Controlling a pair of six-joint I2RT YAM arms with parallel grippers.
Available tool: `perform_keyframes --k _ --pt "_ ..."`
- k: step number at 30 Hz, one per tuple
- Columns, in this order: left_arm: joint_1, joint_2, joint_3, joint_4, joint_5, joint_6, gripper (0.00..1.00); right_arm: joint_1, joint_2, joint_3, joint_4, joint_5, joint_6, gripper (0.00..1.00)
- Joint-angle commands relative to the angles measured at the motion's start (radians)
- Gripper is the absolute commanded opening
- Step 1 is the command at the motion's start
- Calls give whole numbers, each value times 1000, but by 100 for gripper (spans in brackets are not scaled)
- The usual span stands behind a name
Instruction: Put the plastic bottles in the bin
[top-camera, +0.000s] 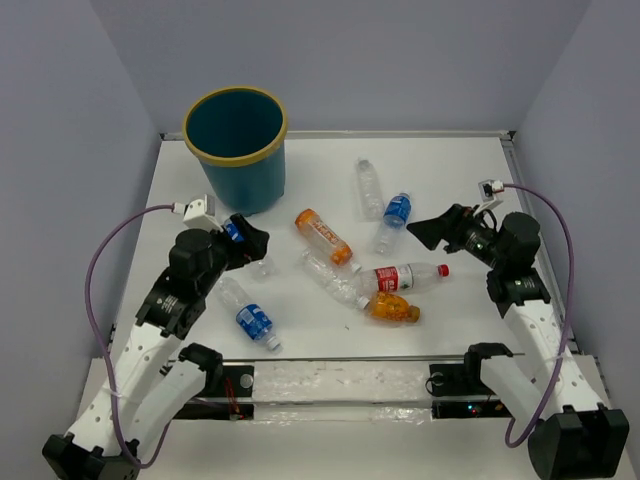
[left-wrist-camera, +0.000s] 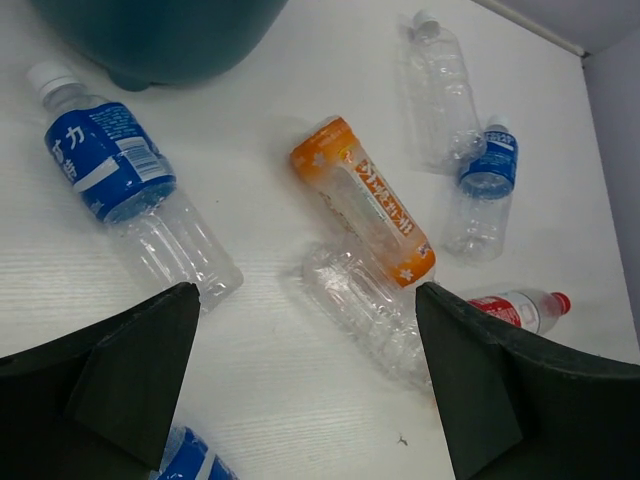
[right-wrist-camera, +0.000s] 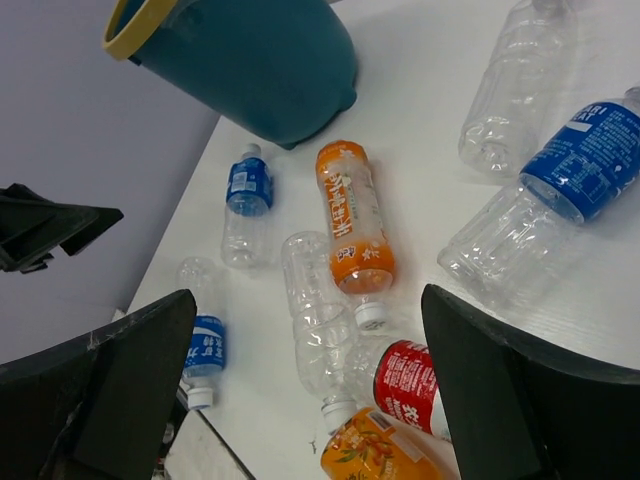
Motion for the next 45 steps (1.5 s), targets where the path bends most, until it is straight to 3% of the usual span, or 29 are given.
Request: perform_keyframes --k 1,6,10,20,32,38,43,45 --pt "-3 89 75 -81 -130 -5 99 49 12 -25 87 -9 -5 100" --pt "-1 224 79 -106 -285 -55 99 100 26 -26 87 3 -30 100" --pt "8 339 91 -90 -323 -69 99 112 18 -38 78 15 -42 100" --pt "149 496 99 14 -234 -120 99 132 -46 -38 63 9 -47 100" --pt "149 715 96 177 -254 -195 98 150 -60 -52 94 -50 -31 100" --pt "148 768 56 230 -299 -232 81 150 -62 -60 106 -52 -28 99" --pt "148 765 31 261 -303 -229 52 160 -60 -58 107 -61 -25 99" --pt "146 754 36 257 -294 -218 47 160 -60 -58 109 -63 -25 99"
